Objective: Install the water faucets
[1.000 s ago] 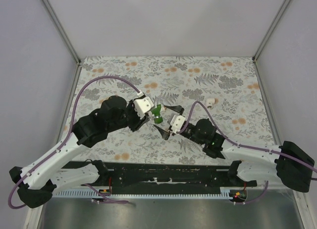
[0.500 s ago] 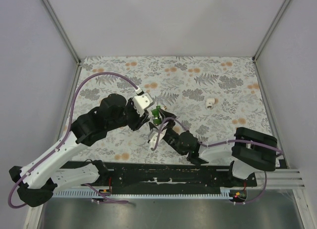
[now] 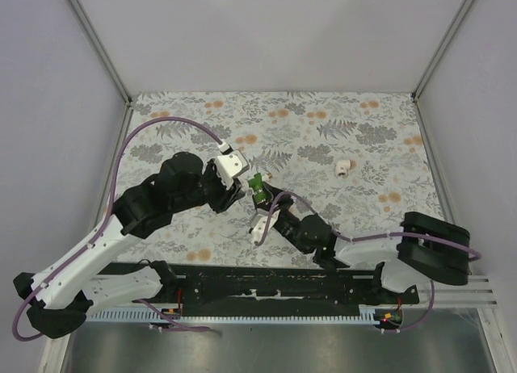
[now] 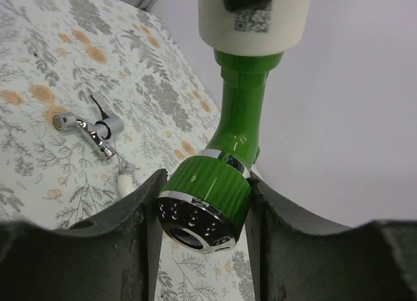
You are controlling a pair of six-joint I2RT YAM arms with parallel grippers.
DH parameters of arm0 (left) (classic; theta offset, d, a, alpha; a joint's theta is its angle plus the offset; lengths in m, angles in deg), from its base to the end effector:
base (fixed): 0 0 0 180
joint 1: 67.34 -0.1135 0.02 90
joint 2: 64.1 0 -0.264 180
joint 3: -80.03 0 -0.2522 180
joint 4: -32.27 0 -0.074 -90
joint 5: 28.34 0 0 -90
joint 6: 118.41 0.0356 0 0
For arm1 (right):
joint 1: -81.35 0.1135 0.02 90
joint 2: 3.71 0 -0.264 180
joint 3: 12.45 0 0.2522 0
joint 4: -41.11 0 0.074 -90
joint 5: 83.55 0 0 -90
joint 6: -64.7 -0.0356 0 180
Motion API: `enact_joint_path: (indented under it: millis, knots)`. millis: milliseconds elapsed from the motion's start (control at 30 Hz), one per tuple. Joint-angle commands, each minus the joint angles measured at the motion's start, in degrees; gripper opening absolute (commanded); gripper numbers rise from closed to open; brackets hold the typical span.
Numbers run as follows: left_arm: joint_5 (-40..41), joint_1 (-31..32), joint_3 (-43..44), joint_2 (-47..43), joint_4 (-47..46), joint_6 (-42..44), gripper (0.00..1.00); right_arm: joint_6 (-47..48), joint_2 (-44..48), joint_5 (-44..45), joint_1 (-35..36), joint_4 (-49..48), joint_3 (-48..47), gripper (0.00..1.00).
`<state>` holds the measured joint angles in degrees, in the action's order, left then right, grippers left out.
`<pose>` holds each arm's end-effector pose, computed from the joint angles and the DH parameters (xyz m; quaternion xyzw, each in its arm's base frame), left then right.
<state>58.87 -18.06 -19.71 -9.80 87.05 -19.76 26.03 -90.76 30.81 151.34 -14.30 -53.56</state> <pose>0.1218 -0.1441 0.3855 0.4276 0.7469 -0.1963 0.4698 0.1119 0.2644 0.2134 -0.4718 0.4499 -0.0136 0.7581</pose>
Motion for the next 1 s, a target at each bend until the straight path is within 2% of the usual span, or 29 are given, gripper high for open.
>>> enact_joint_path:
  millis: [0,100,167,300,367,533,667,733,900,967]
  knots:
    - [-6.8,0.6,-0.2,-1.0,1.6,3.8,0.02,-13.2,15.3,-12.1,-3.7,10.3,-1.4,0.17]
    - [-8.3,0.5,-1.6,-1.9,3.5,10.1,0.02,-23.1,25.8,-27.2,-10.4,34.6,-5.2,0.13]
    - [-9.7,0.5,-2.8,-2.6,4.4,14.3,0.02,-26.5,30.2,-36.3,-14.8,45.3,-8.7,0.12]
    - [-18.7,0.5,-5.8,-4.7,5.9,25.2,0.02,-29.7,31.6,-50.5,-21.9,66.4,-18.3,0.09]
    - [-22.0,0.4,-7.4,-5.9,5.5,28.2,0.02,-30.8,30.1,-55.0,-24.4,72.9,-22.3,0.09]
    - [-31.7,0.4,-9.0,-6.7,5.3,33.8,0.02,-33.6,23.3,-70.0,-28.8,80.6,-28.7,0.09]
    - [-36.0,0.5,-11.1,-7.5,5.0,37.8,0.02,-35.6,17.0,-80.9,-32.5,86.4,-34.0,0.10]
    - [-37.1,0.5,-11.5,-7.5,4.8,38.0,0.02,-36.5,14.8,-81.3,-33.4,88.6,-36.1,0.16]
    - [-35.5,0.5,-14.1,-9.0,-0.7,32.6,0.02,-38.1,13.9,-72.6,-34.8,89.6,-37.2,0.56]
    - [-33.0,0.5,-15.6,-9.8,-4.3,27.8,0.02,-37.9,14.8,-70.1,-35.5,89.7,-37.0,0.62]
